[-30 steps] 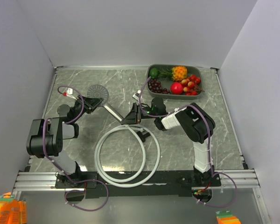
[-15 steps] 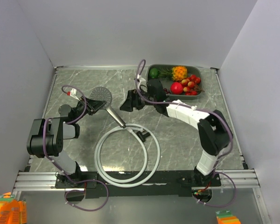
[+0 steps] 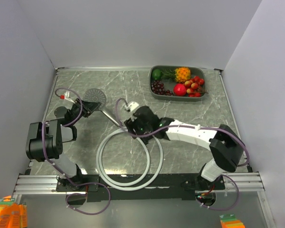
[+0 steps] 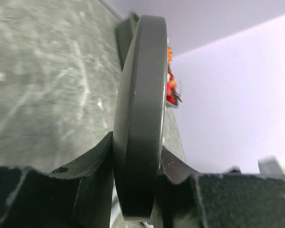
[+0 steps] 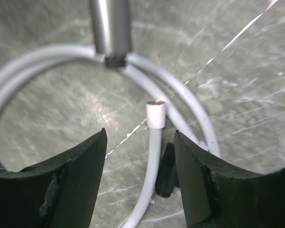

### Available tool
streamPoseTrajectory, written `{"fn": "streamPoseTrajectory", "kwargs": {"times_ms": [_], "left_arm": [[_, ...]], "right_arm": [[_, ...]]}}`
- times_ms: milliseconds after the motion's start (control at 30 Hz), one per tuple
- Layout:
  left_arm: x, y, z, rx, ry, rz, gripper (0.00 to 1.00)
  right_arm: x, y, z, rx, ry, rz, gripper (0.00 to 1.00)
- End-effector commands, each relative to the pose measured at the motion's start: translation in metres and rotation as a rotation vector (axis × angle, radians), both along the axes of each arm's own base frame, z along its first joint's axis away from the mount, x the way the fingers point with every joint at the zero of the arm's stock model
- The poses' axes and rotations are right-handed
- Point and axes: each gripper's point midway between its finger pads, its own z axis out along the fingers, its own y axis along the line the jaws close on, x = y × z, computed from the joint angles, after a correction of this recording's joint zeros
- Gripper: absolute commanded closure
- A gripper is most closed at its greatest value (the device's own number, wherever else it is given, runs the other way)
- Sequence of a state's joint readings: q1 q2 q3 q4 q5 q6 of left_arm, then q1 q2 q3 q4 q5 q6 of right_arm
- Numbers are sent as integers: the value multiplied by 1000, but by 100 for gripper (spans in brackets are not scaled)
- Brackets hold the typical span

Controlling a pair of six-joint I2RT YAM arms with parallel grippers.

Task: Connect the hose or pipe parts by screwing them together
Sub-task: Pick up the pipeline from the center of the board.

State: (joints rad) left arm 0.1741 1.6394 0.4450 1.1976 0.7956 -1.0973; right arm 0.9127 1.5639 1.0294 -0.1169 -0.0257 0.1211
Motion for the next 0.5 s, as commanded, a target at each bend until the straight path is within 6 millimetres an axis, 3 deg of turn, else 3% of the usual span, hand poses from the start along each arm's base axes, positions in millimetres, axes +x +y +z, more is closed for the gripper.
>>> {"fn": "streamPoseTrajectory", "kwargs": {"times_ms": [0,267,467], "left_arm": [[11,11,1,53,-50,40,99],[12,10,-9,44,-22,37,99],[11,10,-5,45,-35,36,99]], "right_arm": [[13,11,-8,-55,-166,-25,39],[14,18,-29,-81,-165,-23,43],[10,21,-47,-115,-147,-17,45]]}}
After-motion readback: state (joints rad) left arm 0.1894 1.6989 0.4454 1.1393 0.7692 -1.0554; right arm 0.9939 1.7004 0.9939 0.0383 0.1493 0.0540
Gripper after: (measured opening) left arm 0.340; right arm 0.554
